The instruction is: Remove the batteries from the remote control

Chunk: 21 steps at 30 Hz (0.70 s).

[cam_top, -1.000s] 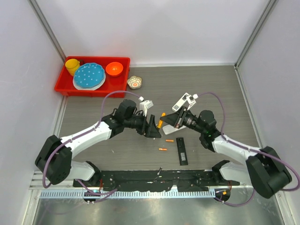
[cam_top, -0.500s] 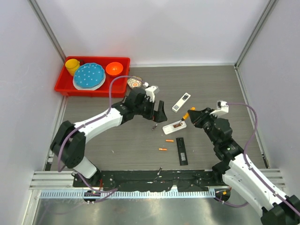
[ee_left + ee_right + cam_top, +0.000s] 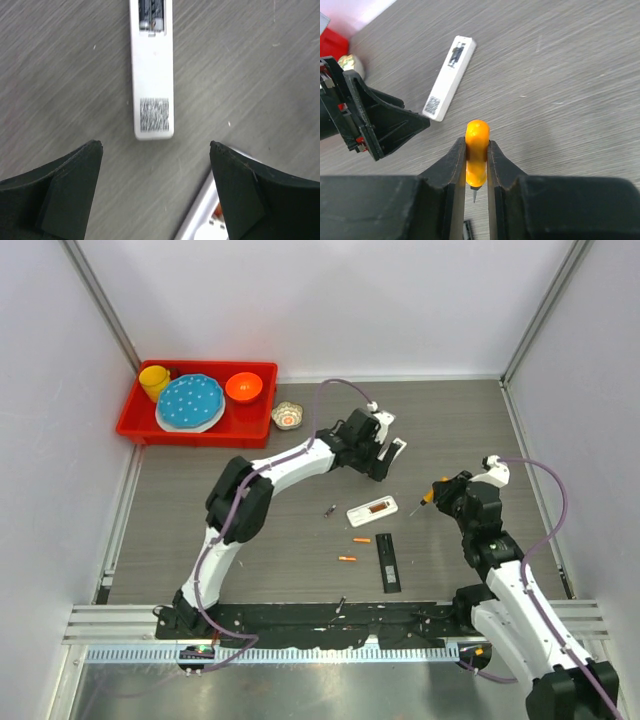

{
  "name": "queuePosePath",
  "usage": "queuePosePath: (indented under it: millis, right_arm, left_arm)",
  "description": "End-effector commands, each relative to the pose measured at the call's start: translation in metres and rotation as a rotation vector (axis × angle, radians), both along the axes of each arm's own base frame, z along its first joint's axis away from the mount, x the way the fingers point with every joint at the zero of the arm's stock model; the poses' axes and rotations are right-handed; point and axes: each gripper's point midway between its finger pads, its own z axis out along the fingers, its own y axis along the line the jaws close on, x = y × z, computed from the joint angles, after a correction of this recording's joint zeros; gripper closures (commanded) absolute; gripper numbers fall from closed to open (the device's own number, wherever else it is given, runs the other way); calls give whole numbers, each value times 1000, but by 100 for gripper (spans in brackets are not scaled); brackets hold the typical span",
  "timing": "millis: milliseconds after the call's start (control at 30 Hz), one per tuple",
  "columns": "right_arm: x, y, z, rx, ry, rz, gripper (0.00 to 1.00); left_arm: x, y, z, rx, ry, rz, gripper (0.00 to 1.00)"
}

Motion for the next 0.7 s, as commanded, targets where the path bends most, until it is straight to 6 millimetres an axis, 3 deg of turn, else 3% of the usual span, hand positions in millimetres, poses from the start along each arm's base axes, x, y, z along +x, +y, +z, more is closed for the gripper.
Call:
queuePosePath:
  millis: [0,33,133,200,400,433,533,600,633,667]
  right_arm:
    - [11,-2,18,44,-40,45,99]
    - [14,-13,16,52,-37,9,99]
    - [13,-6,9,107,-22,69,99]
    - [17,-13,11,112,-43,51,99]
    - [18,-9,15,120,-57,70,99]
    - [17,-9,14,122,-56,72,99]
    - [17,-7,15,127,-58,84,99]
    - [17,-5,17,132,-62,90,99]
    - [17,-4,16,135,-59,96,99]
    - [17,-2,16,140,-58,105,99]
  left_arm:
    - [18,-14,-8,95,-46,-55,12]
    - [18,-14,-14,120,-41,-60,17]
    - [28,-19,-28,185,-70,-53,21]
    - [33,-20,-36,218,-92,-40,25]
    - [35,-20,-49,239,-87,-55,52]
    - [35,-20,-49,245,-93,-54,64]
    - [37,-18,-48,255,-101,-50,86]
    - [37,-16,-43,254,-107,-44,94]
    - [38,-16,-26,237,-125,-38,99]
    - [36,-13,-24,241,-127,-34,100]
